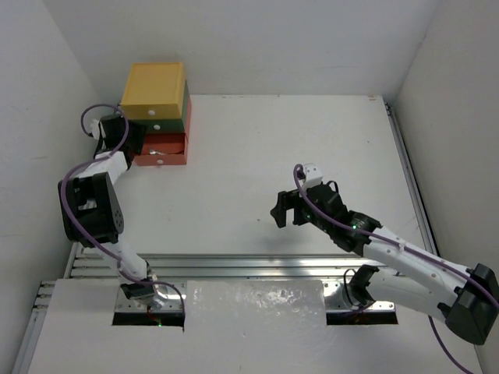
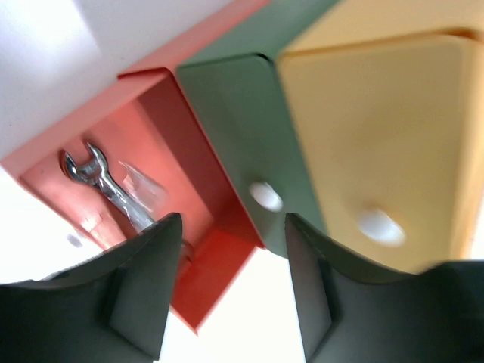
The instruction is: Sort the tools into containers
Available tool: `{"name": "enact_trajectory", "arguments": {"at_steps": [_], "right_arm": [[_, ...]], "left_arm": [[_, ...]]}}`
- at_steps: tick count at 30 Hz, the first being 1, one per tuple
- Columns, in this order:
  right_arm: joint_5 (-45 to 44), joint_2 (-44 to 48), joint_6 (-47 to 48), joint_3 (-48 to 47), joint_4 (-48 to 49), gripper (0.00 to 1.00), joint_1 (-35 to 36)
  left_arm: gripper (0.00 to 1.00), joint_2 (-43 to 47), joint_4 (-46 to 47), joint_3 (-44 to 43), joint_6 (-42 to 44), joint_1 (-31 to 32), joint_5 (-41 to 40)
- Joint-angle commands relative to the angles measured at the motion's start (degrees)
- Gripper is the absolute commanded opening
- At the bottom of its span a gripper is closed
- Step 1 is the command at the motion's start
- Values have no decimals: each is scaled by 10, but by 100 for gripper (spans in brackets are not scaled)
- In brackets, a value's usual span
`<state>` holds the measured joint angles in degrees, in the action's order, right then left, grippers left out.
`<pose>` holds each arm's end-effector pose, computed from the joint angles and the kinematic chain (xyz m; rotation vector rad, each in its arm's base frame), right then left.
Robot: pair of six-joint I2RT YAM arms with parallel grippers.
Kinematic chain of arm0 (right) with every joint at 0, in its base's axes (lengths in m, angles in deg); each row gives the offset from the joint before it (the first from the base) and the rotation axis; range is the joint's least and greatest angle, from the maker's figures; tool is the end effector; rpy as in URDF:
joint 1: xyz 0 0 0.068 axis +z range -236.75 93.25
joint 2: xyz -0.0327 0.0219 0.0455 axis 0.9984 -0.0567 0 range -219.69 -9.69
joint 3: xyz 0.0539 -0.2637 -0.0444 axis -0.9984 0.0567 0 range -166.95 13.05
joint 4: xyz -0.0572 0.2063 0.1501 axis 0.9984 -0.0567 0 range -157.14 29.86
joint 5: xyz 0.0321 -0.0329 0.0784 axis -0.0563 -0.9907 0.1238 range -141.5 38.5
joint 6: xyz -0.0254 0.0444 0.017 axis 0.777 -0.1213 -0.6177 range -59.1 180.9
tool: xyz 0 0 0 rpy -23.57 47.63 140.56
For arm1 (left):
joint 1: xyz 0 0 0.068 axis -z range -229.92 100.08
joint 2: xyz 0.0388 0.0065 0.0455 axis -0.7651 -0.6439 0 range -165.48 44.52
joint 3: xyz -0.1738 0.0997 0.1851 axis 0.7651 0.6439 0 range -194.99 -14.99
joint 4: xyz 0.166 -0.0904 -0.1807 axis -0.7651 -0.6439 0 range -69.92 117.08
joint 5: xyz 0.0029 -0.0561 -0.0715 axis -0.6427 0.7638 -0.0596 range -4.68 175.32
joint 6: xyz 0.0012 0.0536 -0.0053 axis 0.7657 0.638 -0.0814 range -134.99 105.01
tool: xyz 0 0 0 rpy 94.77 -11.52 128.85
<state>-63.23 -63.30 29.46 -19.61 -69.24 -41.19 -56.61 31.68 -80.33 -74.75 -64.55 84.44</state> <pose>0.1507 0.1434 0.2401 -0.1369 2.1356 0.5954 0.3855 0.1012 0.2211 -1.3060 1.7055 -0.4494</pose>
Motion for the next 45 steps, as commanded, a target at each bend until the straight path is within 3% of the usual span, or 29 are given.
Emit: {"name": "enact_trajectory", "arguments": {"at_steps": [1, 6, 10, 12, 13, 17, 21, 28, 34, 45], "right_arm": [[6, -8, 6, 0, 23, 98, -1], [13, -20, 6, 0, 27, 98, -1], [14, -26, 6, 5, 37, 98, -1], [13, -28, 7, 4, 39, 99, 0], [14, -30, 6, 4, 38, 98, 0], [5, -20, 11, 13, 43, 99, -1], [-10, -10, 18, 31, 58, 99, -2], [21, -11, 31, 36, 66, 99, -3], [39, -14, 38, 35, 68, 99, -5], [54, -41, 50, 23, 65, 99, -6]], "left_arm": [[56, 96, 5, 10, 20, 0, -17], [63, 161, -74, 38, 40, 0, -64], [61, 230, -64, 141, 36, 6, -45], [49, 245, -4, 193, 26, 7, -26], [22, 248, 13, 232, 21, 6, -26], [1, 225, 66, 269, 18, 2, -19], [0, 167, 194, 315, 3, -2, 32], [0, -31, 430, 314, -41, -7, 124], [0, -112, 526, 276, -64, -8, 147], [0, -217, 547, 160, -70, -7, 165]]}}
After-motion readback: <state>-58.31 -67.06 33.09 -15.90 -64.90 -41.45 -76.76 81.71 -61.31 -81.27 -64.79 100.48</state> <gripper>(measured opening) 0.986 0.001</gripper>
